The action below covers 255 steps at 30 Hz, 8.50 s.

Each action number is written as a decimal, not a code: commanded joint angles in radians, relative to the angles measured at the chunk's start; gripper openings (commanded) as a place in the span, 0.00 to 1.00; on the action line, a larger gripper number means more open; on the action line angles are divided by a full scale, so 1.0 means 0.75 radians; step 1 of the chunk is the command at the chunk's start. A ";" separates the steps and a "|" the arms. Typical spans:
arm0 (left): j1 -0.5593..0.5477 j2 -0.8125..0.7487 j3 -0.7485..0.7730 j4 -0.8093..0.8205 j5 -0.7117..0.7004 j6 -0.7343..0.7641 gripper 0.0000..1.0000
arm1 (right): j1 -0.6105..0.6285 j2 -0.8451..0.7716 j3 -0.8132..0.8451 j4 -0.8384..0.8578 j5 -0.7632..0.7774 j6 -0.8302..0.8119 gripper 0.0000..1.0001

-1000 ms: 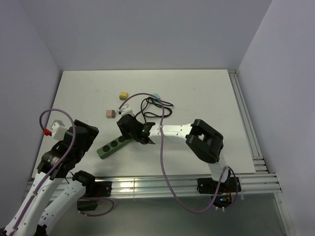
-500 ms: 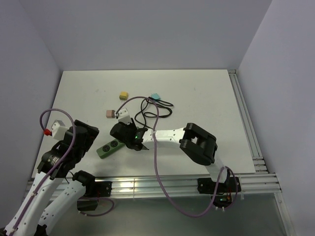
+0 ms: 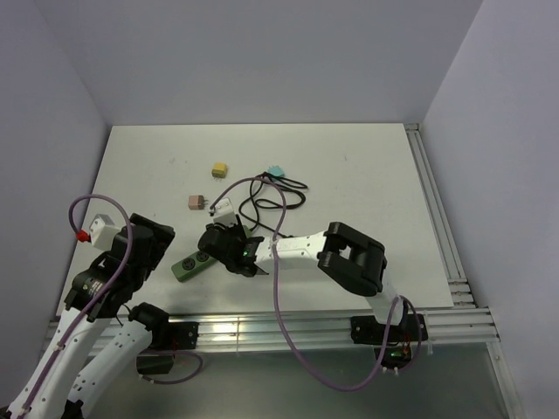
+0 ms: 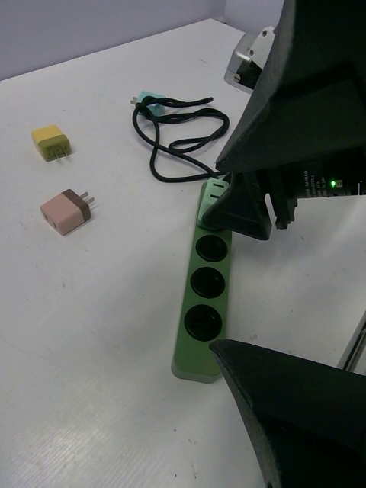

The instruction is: Insert the plug

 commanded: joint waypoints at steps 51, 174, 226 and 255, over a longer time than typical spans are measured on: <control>0.005 -0.232 -0.119 0.550 0.636 0.538 0.94 | -0.910 0.249 1.149 -0.847 -0.676 -0.484 0.64; -0.042 0.140 -0.444 1.195 1.735 0.348 0.83 | -0.148 -1.164 -0.481 -0.096 -1.423 -0.566 0.00; -0.093 -0.612 -0.612 1.632 1.168 0.759 0.00 | -0.233 -1.285 -0.332 -0.135 -1.208 0.894 0.82; -0.091 -0.741 -0.718 1.974 1.199 1.050 0.01 | -0.268 -1.017 -0.121 0.094 -1.558 1.364 0.76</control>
